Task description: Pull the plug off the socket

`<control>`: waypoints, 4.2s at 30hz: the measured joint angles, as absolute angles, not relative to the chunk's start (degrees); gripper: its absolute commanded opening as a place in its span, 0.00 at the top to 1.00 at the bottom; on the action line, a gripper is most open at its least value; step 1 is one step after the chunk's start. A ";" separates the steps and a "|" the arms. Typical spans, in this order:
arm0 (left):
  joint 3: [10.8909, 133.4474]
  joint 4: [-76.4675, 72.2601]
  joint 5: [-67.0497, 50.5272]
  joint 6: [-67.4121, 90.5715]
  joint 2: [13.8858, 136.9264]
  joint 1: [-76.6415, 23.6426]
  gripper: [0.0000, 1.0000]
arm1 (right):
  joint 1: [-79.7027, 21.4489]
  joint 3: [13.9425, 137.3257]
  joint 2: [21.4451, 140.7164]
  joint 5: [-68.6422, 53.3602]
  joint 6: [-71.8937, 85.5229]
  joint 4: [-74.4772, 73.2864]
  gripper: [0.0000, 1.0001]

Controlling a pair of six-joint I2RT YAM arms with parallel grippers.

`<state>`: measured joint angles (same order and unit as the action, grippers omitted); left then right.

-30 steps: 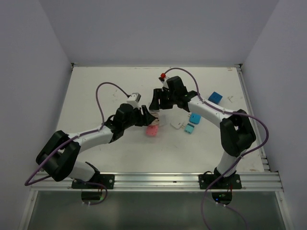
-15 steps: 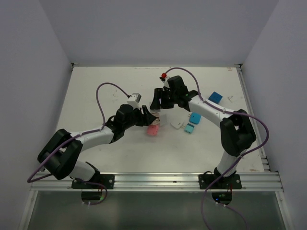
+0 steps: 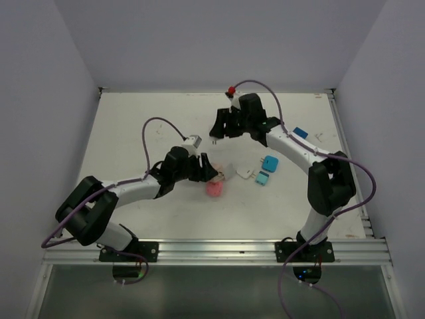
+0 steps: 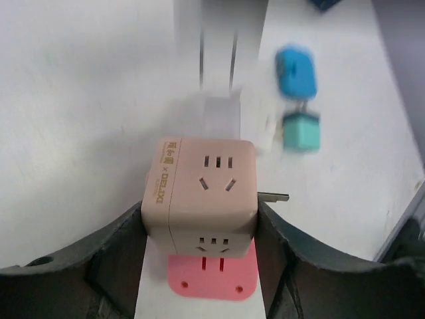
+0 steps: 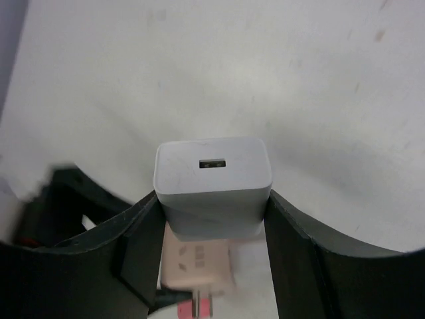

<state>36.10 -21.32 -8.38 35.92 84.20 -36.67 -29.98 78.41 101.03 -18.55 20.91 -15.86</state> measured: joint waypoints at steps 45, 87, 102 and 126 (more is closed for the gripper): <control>44.40 9.76 -26.41 27.53 63.53 -9.50 1.00 | -6.52 59.94 86.02 8.01 18.76 -34.72 1.00; 36.62 2.02 -33.58 31.03 57.41 -7.22 1.00 | -29.32 49.95 62.08 2.72 31.29 -19.27 0.14; 30.96 2.59 -28.21 40.99 46.22 -7.14 1.00 | -64.01 48.75 73.54 13.87 40.36 5.52 0.19; 28.34 6.04 -25.43 48.42 39.72 -6.87 1.00 | -64.99 59.57 87.46 20.38 38.59 6.87 1.00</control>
